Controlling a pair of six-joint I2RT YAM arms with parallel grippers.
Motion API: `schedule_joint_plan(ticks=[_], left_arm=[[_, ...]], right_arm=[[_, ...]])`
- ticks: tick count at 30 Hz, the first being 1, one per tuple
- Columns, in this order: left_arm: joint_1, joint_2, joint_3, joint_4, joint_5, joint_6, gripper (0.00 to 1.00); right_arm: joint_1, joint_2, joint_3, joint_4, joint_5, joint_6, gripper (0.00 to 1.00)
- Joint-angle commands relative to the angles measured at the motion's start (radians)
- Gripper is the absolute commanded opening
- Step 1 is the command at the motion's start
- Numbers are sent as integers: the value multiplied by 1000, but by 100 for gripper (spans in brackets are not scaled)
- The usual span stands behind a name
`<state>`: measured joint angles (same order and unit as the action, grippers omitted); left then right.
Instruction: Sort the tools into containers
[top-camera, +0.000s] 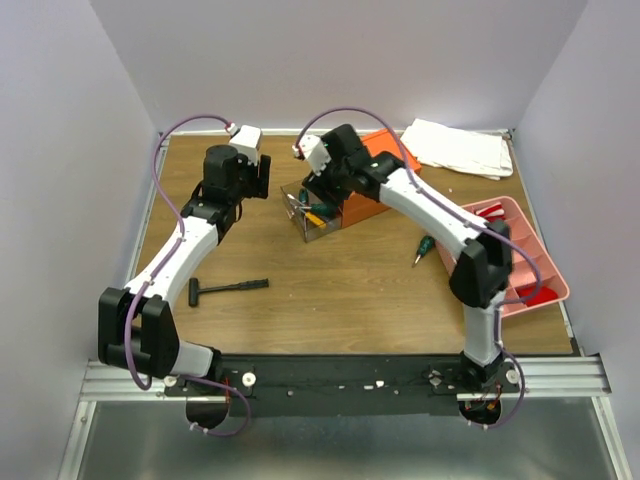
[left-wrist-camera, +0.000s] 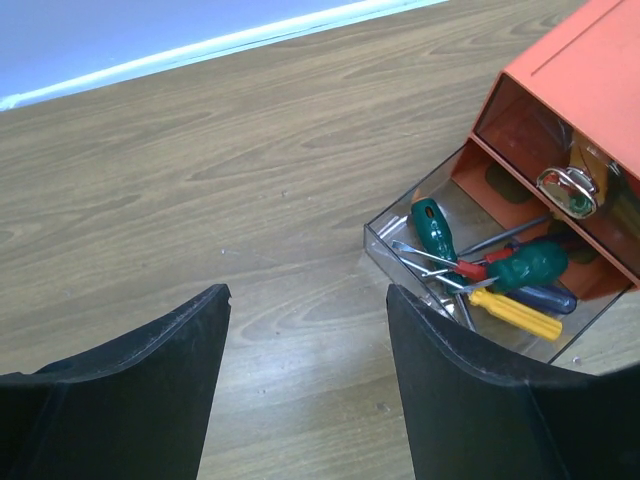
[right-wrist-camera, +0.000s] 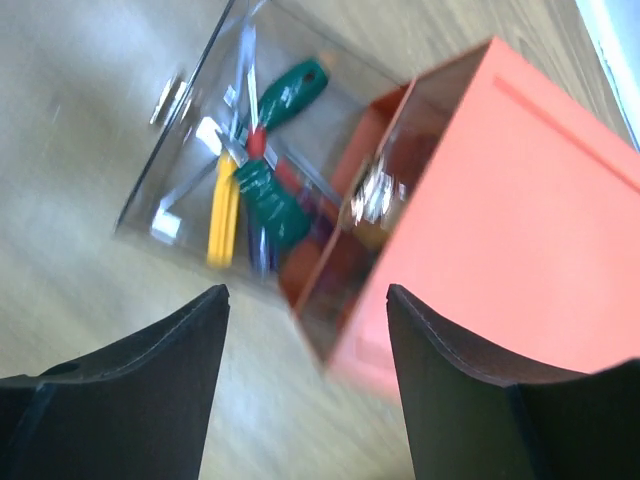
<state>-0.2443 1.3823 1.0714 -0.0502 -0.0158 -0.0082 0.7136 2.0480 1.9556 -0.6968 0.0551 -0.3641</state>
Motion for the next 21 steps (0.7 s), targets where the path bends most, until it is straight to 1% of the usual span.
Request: schedule_joint_plan(ticks=[1, 2, 3, 4, 5, 6, 8, 9, 11, 12, 14, 15, 16, 21], left_arm=[[-3, 26, 62, -36, 57, 55, 74], [-3, 29, 64, -34, 63, 71, 74], [-3, 37, 65, -33, 66, 83, 74], [-3, 40, 70, -37, 63, 86, 74], [-3, 43, 74, -40, 62, 88, 74], [-3, 34, 75, -42, 69, 88, 74], [-3, 20, 64, -27, 91, 89, 74], [-3, 11, 50, -19, 94, 90, 74], [-3, 14, 48, -25, 94, 77, 74], [-1, 17, 47, -28, 94, 76, 74], [-1, 18, 42, -19, 99, 80, 74], [-1, 24, 41, -19, 97, 79, 74], [-3, 26, 42, -19, 99, 73, 74], [-3, 26, 38, -28, 123, 63, 74]], right_arm=[[-17, -277, -170, -93, -134, -180, 73], [-28, -326, -330, -93, -176, -284, 73], [-46, -378, -415, -81, -204, -333, 73], [-58, -482, -511, -55, -227, -384, 74], [-68, -517, -582, -61, -233, -439, 74], [-87, -552, -703, -72, -236, -548, 74], [-120, -607, -785, -101, -222, -629, 74], [-161, -615, -841, -122, -228, -721, 74], [-206, -632, -883, -148, -238, -794, 74], [-251, -635, -899, -148, -245, -867, 74], [-293, -629, -931, -171, -255, -964, 71], [-316, -612, -939, -175, -244, -1043, 70], [-325, -606, -952, -173, -224, -1076, 68], [-368, -560, -952, -125, -187, -1212, 67]])
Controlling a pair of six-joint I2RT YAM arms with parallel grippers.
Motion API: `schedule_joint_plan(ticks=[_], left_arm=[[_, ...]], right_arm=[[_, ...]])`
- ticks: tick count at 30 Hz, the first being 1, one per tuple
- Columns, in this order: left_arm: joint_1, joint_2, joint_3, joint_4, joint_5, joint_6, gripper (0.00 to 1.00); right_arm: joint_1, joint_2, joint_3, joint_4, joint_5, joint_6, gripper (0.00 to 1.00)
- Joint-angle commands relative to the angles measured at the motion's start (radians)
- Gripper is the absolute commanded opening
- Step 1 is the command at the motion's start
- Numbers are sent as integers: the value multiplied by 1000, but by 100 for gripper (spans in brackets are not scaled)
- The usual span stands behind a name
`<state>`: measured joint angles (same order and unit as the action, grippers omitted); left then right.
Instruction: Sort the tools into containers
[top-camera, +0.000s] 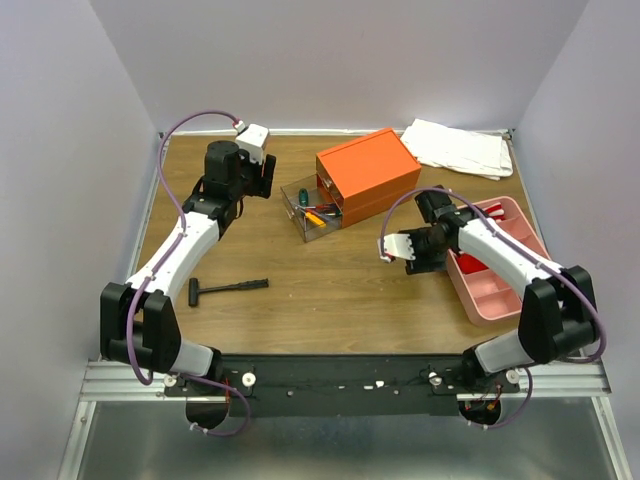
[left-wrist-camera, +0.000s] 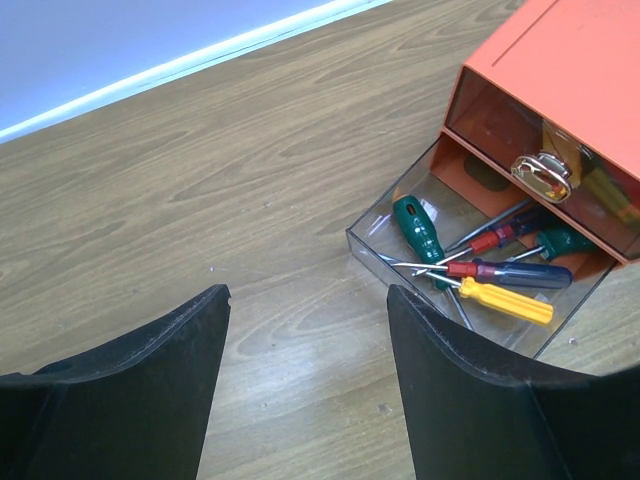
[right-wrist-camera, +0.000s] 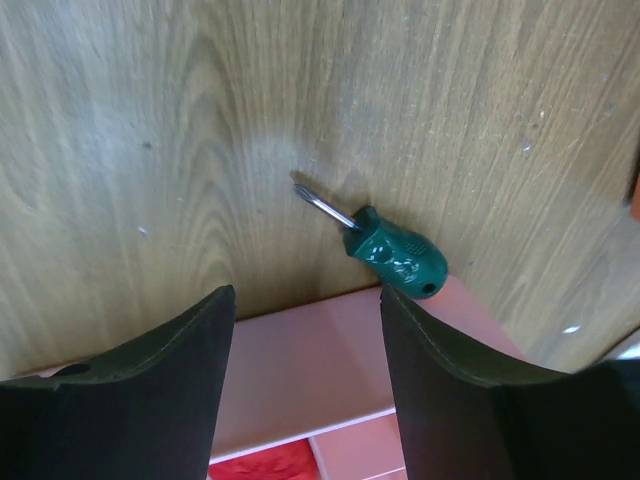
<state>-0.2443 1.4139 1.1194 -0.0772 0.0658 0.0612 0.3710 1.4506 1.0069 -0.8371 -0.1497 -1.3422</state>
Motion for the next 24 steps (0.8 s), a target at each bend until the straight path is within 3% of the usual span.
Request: schedule_joint_plan(ticks=[1, 15, 18, 19, 22, 24], left_arm=[[-3, -7, -13, -3, 37, -6, 74], [3, -82, -107, -22, 9, 40, 74], [8, -93, -118, -21, 8, 43, 74], [8, -98, -121, -18, 8, 45, 74], [11, -102, -132, -12, 8, 43, 74], [14, -101, -139, -9, 9, 35, 74]], right_arm=[[-29, 57, -1, 27, 19, -248, 67], [-60, 261, 13, 185, 107, -423, 59], [-63, 258, -13, 196, 134, -475, 45], [-63, 249, -14, 187, 116, -483, 35], [-49, 180, -1, 150, 17, -508, 19], [-17, 146, 42, 116, -42, -491, 14]])
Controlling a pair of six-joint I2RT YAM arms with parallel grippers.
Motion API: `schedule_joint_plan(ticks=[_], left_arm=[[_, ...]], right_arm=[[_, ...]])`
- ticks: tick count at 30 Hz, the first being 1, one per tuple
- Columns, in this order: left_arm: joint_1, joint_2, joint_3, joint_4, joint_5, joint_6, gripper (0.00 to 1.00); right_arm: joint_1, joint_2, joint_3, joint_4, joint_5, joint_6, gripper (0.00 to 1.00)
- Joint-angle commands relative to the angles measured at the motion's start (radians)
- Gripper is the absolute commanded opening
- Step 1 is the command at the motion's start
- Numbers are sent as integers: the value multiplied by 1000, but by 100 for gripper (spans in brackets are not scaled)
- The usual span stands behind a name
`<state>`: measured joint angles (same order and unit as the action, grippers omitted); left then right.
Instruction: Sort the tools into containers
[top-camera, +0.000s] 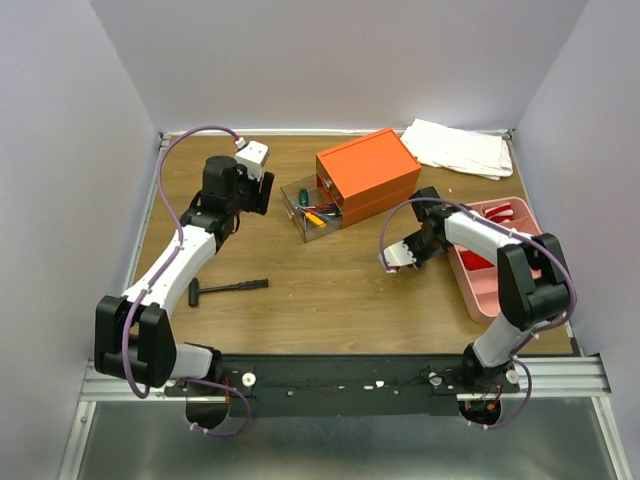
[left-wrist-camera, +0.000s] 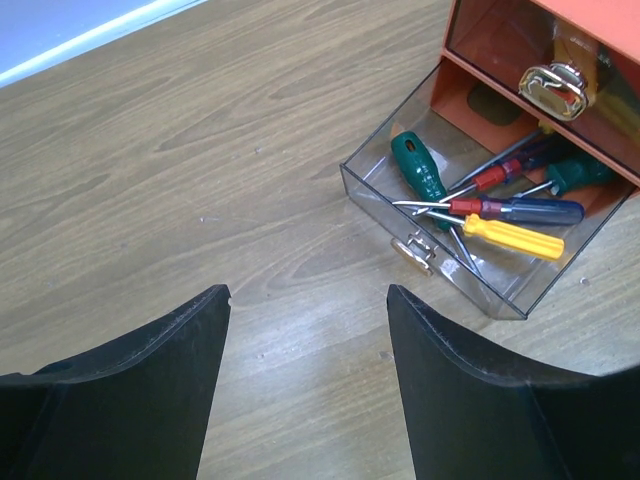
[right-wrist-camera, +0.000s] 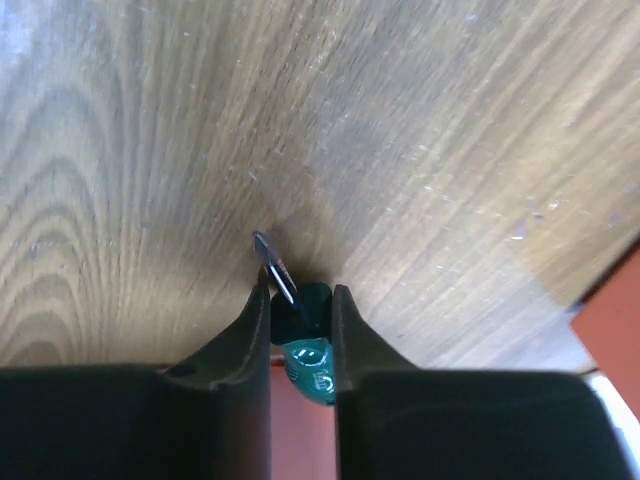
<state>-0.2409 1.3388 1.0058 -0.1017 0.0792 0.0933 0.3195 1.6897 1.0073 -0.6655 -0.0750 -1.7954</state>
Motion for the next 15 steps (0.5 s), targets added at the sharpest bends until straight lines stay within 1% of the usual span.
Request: schedule_joint_plan(ticks=[1, 2, 3, 4, 5, 6, 7, 8, 9, 10, 11, 12, 13, 14, 15], left_arm=[[12, -23, -27, 19, -2, 0, 74], [14, -21, -29, 17, -4, -7, 74], [18, -20, -29, 19, -4, -13, 74], [22, -15, -29, 20, -4, -20, 74], [25, -13, -29, 20, -6, -24, 74], [31, -10, -27, 23, -9, -33, 74], [32, -10, -27, 23, -12, -36, 74], [34, -10, -29, 25, -19, -38, 74], [35, -10, -29, 26, -22, -33, 74], [35, -13, -32, 28, -25, -32, 74], [37, -18, -35, 30, -30, -30, 75], [38, -20, -39, 31, -36, -30, 74], [38, -27, -44, 31, -38, -29, 75], [40, -32, -49, 31, -41, -26, 75], [41, -36, -56, 31, -45, -24, 75]], right_arm=[[49, -128, 68, -101, -187, -26, 12], [64, -140, 94, -124, -230, -6, 12], [94, -150, 156, -146, -271, 51, 11], [113, -156, 190, -184, -348, 85, 10], [131, -153, 224, -195, -388, 135, 10], [163, -145, 270, -206, -428, 251, 9], [179, -134, 356, -221, -506, 314, 8], [193, -116, 407, -220, -540, 385, 8], [213, -78, 450, -211, -574, 541, 8], [220, -53, 535, -166, -630, 632, 6], [227, -29, 575, -139, -652, 722, 6], [233, 32, 611, -106, -667, 904, 6], [234, 62, 651, -33, -664, 995, 5], [237, 92, 718, -2, -660, 1080, 5], [237, 166, 762, 18, -654, 1214, 5]])
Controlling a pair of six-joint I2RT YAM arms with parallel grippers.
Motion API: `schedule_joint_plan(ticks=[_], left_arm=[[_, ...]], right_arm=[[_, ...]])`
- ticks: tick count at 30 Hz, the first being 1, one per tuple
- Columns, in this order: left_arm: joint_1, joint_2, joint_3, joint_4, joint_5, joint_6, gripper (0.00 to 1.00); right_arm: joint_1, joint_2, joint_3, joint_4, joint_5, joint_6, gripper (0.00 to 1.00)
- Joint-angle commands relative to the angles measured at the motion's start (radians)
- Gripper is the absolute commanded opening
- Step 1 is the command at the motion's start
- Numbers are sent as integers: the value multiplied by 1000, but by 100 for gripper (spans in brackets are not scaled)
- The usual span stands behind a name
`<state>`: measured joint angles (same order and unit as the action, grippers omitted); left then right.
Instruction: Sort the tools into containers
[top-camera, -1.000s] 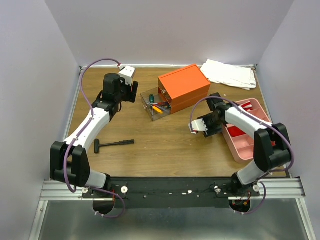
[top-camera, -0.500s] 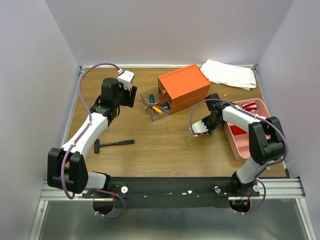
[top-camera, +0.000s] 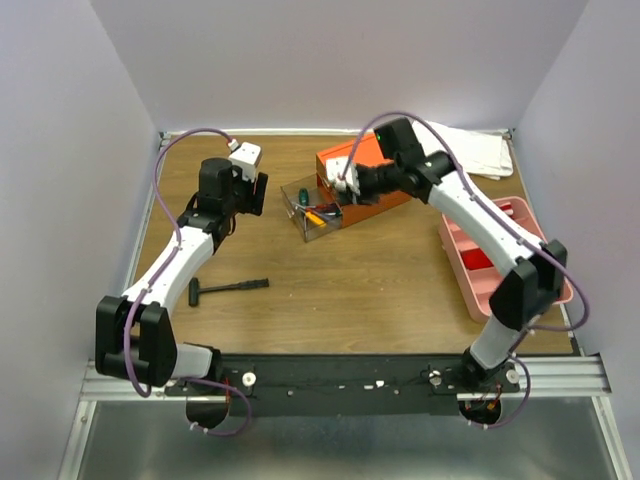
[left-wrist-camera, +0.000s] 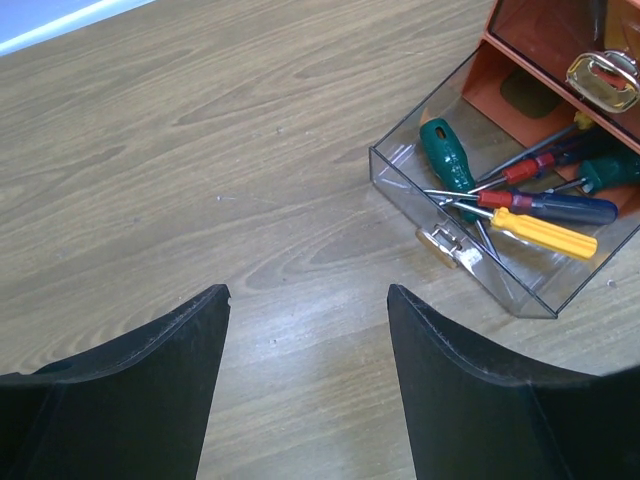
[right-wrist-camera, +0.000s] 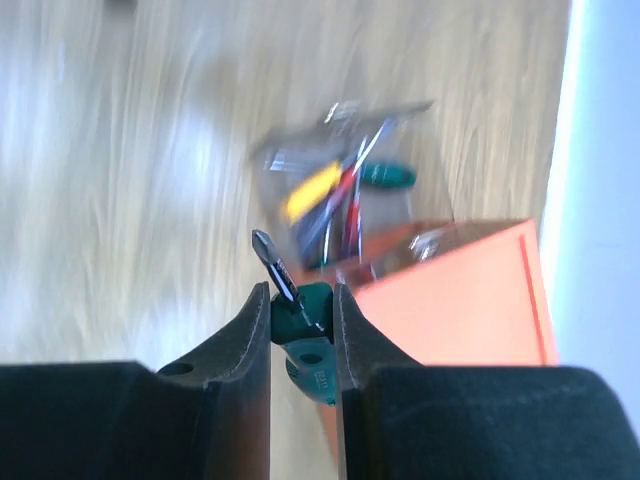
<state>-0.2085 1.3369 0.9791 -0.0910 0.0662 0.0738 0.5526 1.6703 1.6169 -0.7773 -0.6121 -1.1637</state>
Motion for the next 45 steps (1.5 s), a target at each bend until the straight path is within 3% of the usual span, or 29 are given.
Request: schedule_joint_plan(ticks=[1, 6, 11, 12, 16, 19, 22, 28, 30, 35, 39, 43, 45], left_arm=[[11, -47, -34, 20, -34, -3, 75], [26, -80, -66, 25, -39, 4, 75], [37, -107, -85, 28, -26, -3, 75], [38, -110, -89, 28, -26, -6, 75], [50, -116, -92, 34, -11, -23, 75], [50, -110, -88, 37, 6, -32, 75], [50, -96, -82, 48, 32, -46, 75], [50, -64, -76, 50, 95, -58, 74], [47, -55, -82, 53, 121, -55, 74], [46, -5, -92, 66, 210, -65, 70], [44, 44, -83, 85, 302, -71, 62], [41, 97, -69, 117, 365, -71, 39], [41, 117, -65, 128, 382, -69, 27]], right_arm=[[4, 219, 194, 148, -107, 639, 5], [7, 399, 434, 128, -80, 852, 5], [43, 442, 416, 150, 41, 872, 7], [52, 444, 407, 151, 63, 890, 9], [64, 436, 348, 205, 175, 961, 44], [75, 421, 342, 239, 242, 969, 55], [78, 414, 359, 263, 316, 980, 61], [78, 350, 422, 295, 360, 967, 62], [69, 304, 417, 322, 438, 952, 62], [-23, 275, 396, 371, 518, 947, 48], [-150, 292, 383, 351, 488, 944, 34], [-256, 315, 357, 351, 462, 946, 7], [-316, 336, 359, 354, 469, 949, 1]])
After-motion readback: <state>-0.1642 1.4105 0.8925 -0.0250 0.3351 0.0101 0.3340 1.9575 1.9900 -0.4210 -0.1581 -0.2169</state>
